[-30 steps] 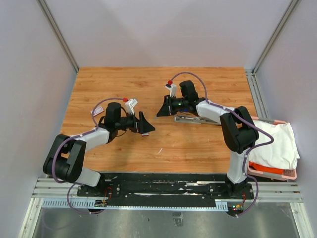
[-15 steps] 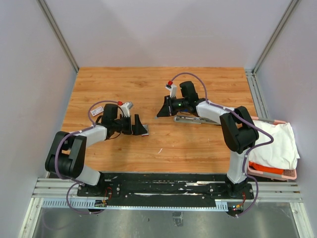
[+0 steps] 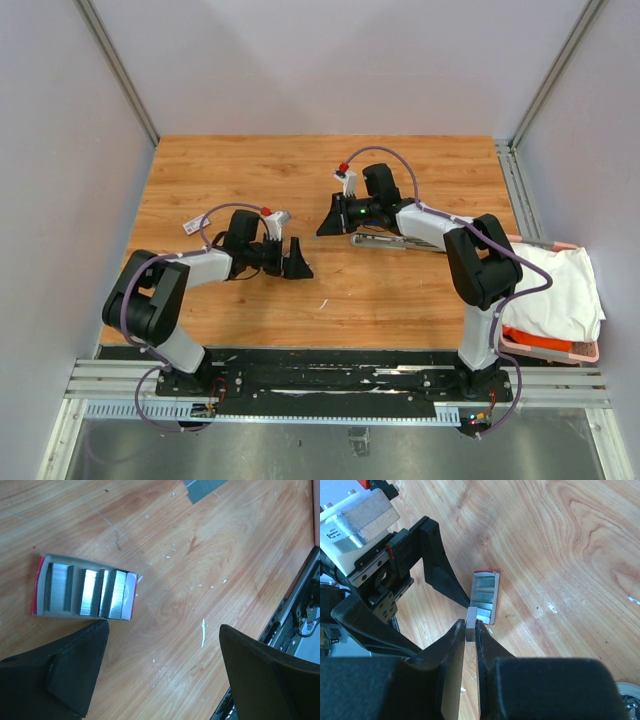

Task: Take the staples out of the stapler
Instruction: Move the staple box to the center of the board, then place the staple in the staple box.

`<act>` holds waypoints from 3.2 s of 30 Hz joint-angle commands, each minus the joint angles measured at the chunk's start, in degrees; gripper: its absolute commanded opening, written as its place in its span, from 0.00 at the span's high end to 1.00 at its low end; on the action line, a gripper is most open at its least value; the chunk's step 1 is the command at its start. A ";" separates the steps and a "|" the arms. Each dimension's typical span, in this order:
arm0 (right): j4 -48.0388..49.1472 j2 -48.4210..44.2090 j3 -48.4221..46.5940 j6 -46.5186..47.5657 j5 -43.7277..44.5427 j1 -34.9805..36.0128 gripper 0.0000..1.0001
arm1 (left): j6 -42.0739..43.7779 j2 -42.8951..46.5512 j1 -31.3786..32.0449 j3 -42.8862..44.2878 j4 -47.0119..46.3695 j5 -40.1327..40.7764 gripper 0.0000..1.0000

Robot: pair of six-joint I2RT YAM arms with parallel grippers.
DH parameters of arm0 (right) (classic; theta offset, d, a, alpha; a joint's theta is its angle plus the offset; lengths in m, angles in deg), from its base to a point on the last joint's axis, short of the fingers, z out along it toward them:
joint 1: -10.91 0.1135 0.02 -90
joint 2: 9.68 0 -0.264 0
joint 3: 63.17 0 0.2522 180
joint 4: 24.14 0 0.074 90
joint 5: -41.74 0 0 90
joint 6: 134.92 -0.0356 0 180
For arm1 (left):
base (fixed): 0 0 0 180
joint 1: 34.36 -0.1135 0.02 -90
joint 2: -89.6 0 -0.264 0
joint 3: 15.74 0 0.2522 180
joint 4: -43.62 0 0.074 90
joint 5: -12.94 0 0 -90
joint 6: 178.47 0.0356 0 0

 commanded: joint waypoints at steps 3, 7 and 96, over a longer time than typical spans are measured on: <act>1.28 0.38 -0.28 -0.86 -0.28 -0.49 0.85 | -1.47 -2.30 1.95 1.38 -2.96 -0.18 0.02; -0.20 1.59 -1.52 -0.11 -0.57 -0.03 0.85 | 0.27 1.17 1.15 1.65 -2.61 -2.33 0.02; -16.28 19.81 -20.85 9.68 -3.90 9.01 0.85 | 2.19 1.16 -12.30 -3.13 -17.52 -15.07 0.02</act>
